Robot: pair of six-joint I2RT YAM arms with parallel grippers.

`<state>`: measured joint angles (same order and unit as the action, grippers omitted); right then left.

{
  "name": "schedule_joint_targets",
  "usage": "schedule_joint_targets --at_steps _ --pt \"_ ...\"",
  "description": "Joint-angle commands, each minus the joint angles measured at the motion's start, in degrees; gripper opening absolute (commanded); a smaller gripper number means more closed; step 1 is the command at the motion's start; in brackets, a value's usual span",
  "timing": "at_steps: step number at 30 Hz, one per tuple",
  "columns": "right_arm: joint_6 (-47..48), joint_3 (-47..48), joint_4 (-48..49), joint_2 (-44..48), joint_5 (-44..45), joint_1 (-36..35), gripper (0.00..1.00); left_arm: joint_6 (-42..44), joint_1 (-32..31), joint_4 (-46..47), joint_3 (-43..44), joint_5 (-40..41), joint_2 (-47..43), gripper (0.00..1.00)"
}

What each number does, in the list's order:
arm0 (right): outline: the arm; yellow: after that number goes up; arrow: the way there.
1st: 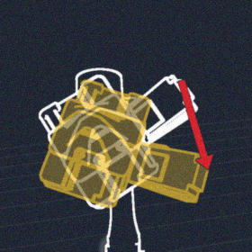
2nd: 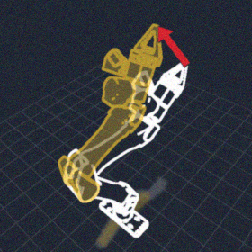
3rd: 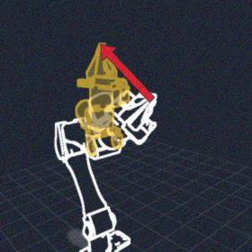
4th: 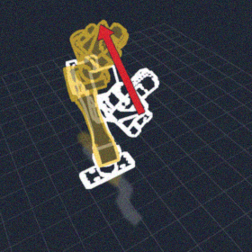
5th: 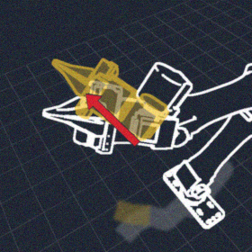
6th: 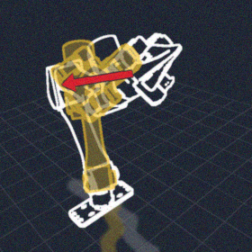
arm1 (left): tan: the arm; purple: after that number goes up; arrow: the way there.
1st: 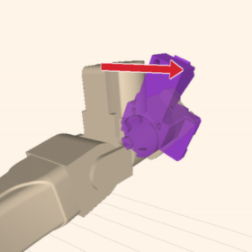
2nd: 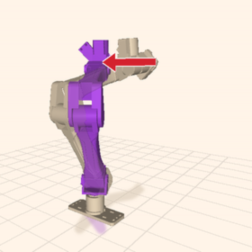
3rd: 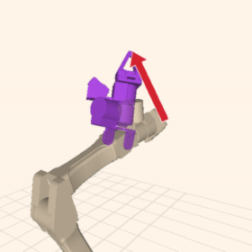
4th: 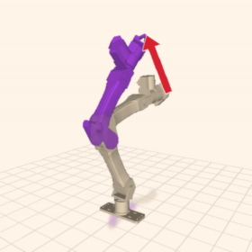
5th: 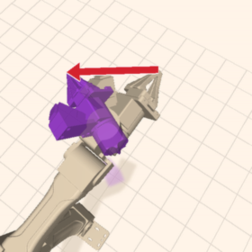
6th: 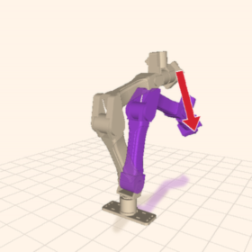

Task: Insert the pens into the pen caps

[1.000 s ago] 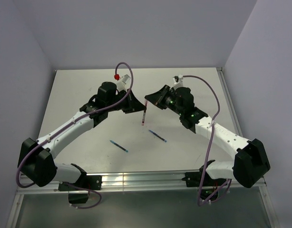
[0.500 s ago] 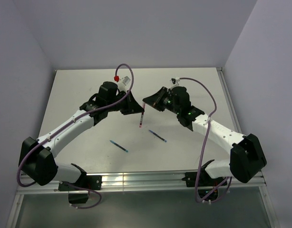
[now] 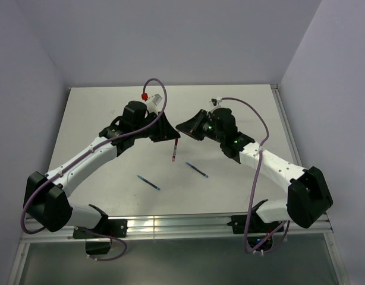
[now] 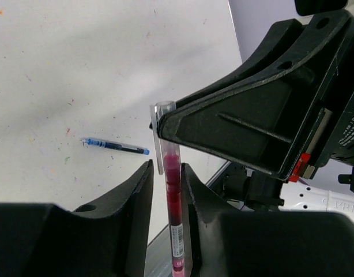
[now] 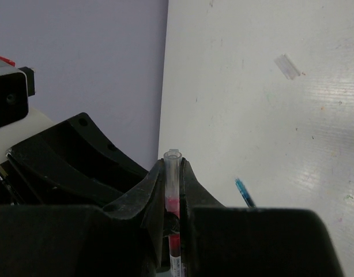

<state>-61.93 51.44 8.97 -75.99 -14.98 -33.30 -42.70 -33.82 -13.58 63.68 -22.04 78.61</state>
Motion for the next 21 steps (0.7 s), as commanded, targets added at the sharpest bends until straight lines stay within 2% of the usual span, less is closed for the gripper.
schedule_joint_targets --at_steps 1,10,21 --pt "-0.82 2.70 0.17 0.84 -3.74 -1.24 0.00 1.74 0.86 2.42 2.59 3.41 -0.47 0.31" --pt "-0.82 2.88 -0.01 0.58 -3.03 -0.98 0.00 2.09 0.69 2.16 1.71 1.83 -1.88 0.35" --pt "-0.29 3.14 -0.10 0.31 -1.81 -0.89 0.00 2.80 0.69 2.60 0.30 -0.89 -4.07 0.45"
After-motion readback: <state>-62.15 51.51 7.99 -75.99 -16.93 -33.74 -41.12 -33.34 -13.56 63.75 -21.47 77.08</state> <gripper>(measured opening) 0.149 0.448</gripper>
